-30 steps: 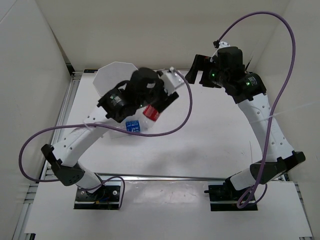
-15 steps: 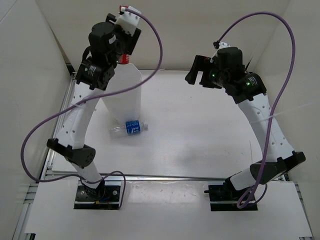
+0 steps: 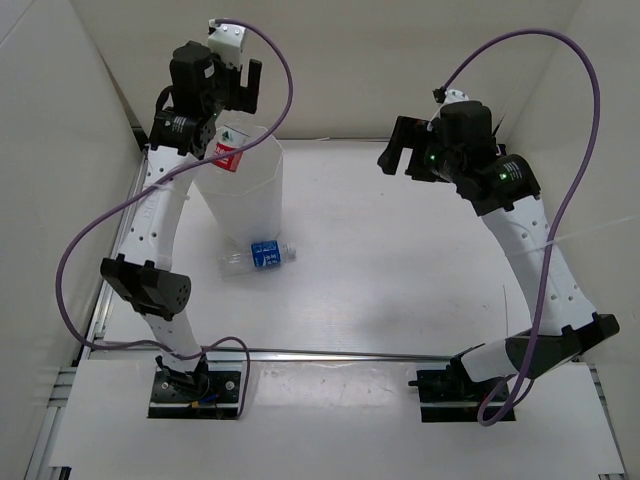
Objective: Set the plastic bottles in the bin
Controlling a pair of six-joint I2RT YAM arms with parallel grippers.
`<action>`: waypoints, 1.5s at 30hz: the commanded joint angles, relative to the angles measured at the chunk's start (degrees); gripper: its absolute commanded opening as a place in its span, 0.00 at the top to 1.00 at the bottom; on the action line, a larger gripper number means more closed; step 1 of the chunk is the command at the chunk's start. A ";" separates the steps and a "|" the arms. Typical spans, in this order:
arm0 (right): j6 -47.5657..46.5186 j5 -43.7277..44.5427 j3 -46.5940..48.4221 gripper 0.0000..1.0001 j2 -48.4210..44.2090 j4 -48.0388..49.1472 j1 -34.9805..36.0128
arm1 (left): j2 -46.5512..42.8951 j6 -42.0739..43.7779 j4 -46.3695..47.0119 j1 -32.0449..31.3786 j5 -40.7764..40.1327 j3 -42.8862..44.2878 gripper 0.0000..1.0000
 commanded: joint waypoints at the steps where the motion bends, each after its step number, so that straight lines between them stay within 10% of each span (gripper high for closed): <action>1: -1.22 1.69 -0.99 0.00 -1.76 0.90 0.02 | -7.22 0.66 1.11 -1.86 2.25 -1.81 0.00; 9: -0.17 1.16 -1.00 0.00 -0.70 0.90 0.02 | -26.11 17.96 0.49 -14.86 1.72 -29.74 0.00; 18: 1.41 -0.42 -1.00 0.00 1.05 0.90 0.02 | -34.14 15.61 -4.50 -28.40 -2.23 -54.61 0.00; 45: 0.36 1.08 -5.30 0.00 -3.51 -0.86 0.02 | -3.29 4.88 4.53 -34.48 -21.13 -58.77 0.00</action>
